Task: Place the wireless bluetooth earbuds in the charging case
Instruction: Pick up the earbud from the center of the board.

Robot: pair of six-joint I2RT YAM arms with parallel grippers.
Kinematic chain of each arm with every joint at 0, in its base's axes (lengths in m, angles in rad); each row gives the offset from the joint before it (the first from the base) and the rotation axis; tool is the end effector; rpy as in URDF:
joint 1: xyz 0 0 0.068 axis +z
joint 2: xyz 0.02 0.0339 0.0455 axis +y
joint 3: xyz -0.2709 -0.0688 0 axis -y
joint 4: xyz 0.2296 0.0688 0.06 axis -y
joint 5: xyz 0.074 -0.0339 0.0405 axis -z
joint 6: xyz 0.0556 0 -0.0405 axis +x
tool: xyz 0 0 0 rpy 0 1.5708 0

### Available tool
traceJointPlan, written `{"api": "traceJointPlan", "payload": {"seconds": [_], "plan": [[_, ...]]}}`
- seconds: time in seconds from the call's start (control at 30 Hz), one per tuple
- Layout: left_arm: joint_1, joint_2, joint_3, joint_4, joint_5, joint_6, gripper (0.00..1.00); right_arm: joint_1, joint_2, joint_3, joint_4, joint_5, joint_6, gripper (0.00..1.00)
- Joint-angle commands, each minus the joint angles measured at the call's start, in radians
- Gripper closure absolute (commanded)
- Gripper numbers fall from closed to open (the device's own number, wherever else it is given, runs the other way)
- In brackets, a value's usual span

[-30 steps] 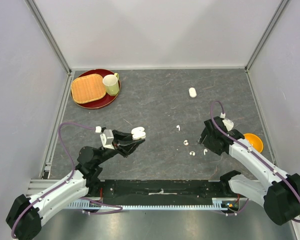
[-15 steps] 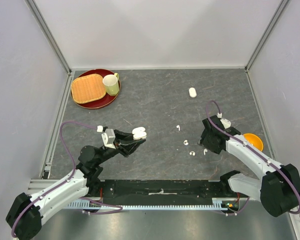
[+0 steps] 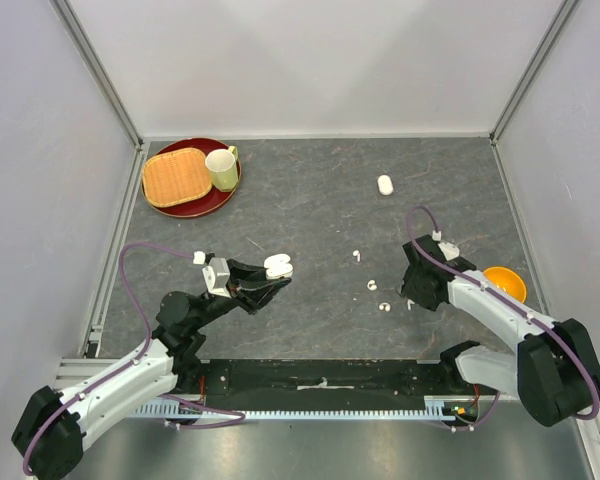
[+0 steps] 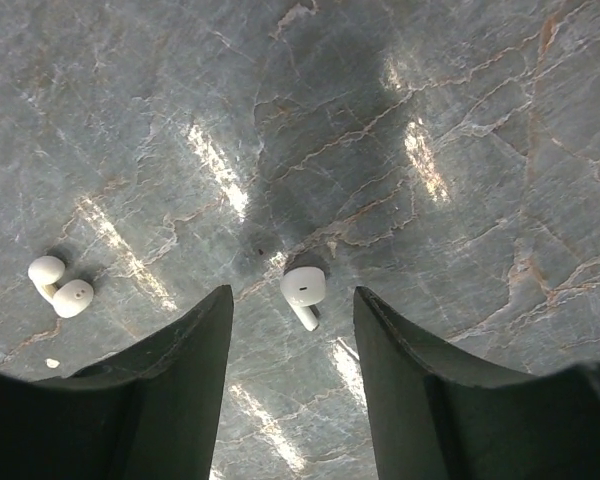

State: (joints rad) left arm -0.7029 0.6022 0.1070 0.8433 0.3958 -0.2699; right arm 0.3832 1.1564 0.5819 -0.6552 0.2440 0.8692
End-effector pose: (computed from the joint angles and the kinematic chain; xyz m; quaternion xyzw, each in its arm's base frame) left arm 0.0968 -0.1101 0.2534 0.2781 0.5150 -0.4751 0.6570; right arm 0.1711 0.0545 0.1665 0.2554 0.9445 0.0016 0.2068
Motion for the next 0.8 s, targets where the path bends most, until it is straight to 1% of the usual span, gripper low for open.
{"api": "traceJointPlan", "payload": {"seconds": [0.0,0.47,0.77], "plan": [[-0.001,0.001,0.005,0.025,0.005,0.031,0.98,-0.004,0.014,-0.017,0.055,-0.002,-0.002,0.43],[-0.001,0.008,0.007,0.025,0.005,0.032,0.98,-0.007,0.052,-0.031,0.091,0.001,-0.013,0.44],[-0.003,0.013,0.005,0.025,0.005,0.029,0.98,-0.007,0.077,-0.019,0.086,0.001,-0.072,0.45]]}}
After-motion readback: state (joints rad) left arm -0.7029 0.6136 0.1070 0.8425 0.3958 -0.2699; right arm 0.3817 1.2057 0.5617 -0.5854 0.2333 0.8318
